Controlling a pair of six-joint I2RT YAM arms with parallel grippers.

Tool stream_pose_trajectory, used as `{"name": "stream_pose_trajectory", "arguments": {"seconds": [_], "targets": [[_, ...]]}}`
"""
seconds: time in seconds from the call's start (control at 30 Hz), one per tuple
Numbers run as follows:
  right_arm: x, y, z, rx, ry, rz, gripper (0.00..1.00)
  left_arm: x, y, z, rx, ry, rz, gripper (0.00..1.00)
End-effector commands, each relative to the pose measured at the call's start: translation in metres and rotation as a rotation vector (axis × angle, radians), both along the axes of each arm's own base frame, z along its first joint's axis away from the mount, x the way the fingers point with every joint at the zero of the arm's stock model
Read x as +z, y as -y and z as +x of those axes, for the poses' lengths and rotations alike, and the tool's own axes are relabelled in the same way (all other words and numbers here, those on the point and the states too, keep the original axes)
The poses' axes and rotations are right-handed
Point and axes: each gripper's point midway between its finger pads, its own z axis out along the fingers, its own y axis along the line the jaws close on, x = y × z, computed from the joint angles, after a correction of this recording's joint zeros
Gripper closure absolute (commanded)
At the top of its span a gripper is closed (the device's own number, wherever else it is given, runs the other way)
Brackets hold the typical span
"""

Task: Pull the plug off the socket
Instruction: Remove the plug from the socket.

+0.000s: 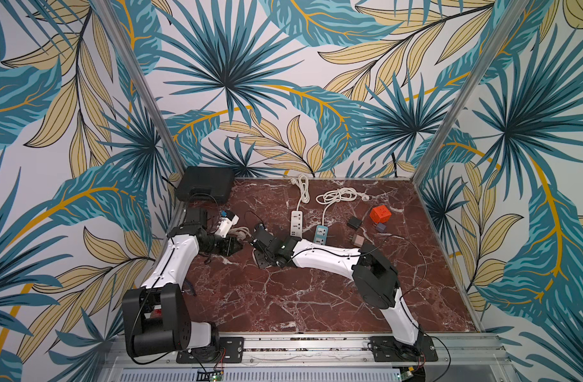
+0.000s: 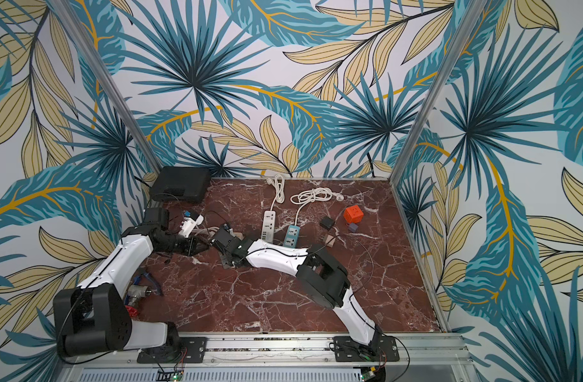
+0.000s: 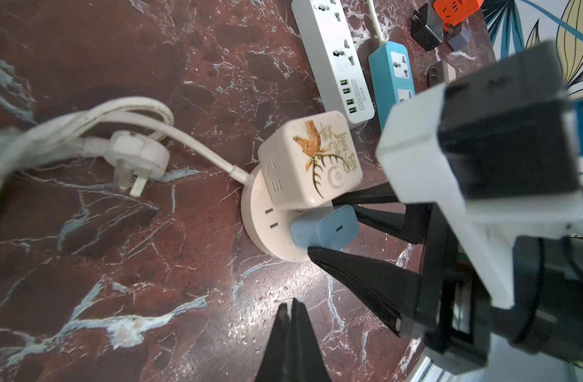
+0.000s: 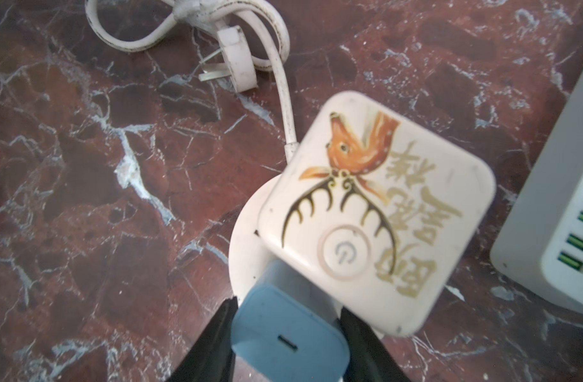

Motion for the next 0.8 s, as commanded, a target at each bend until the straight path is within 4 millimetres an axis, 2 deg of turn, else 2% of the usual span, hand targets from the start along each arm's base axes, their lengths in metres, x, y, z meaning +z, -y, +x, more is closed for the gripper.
{"name": "stream_pose_trajectory", "arguments": {"seconds": [0.0,0.27,0.53,0.77], "targets": [[-0.004,-0.010,-0.029,0.171,-0.029,0.002,0.61,0.006,0.000,0.004,0.000,-0.019,-0.039,1.00],[-0.010,-0.016,-0.038,0.264,-0.005,0.015,0.61,0.006,0.009,0.013,-0.034,-0.106,-0.132,1.00],[-0.017,-0.016,-0.034,0.249,0.007,0.009,0.61,0.014,0.023,0.019,-0.087,-0.178,-0.266,1.00],[-0.017,-0.015,-0.033,0.242,0.016,0.007,0.61,0.003,0.027,0.025,-0.097,-0.258,-0.322,1.00]]}}
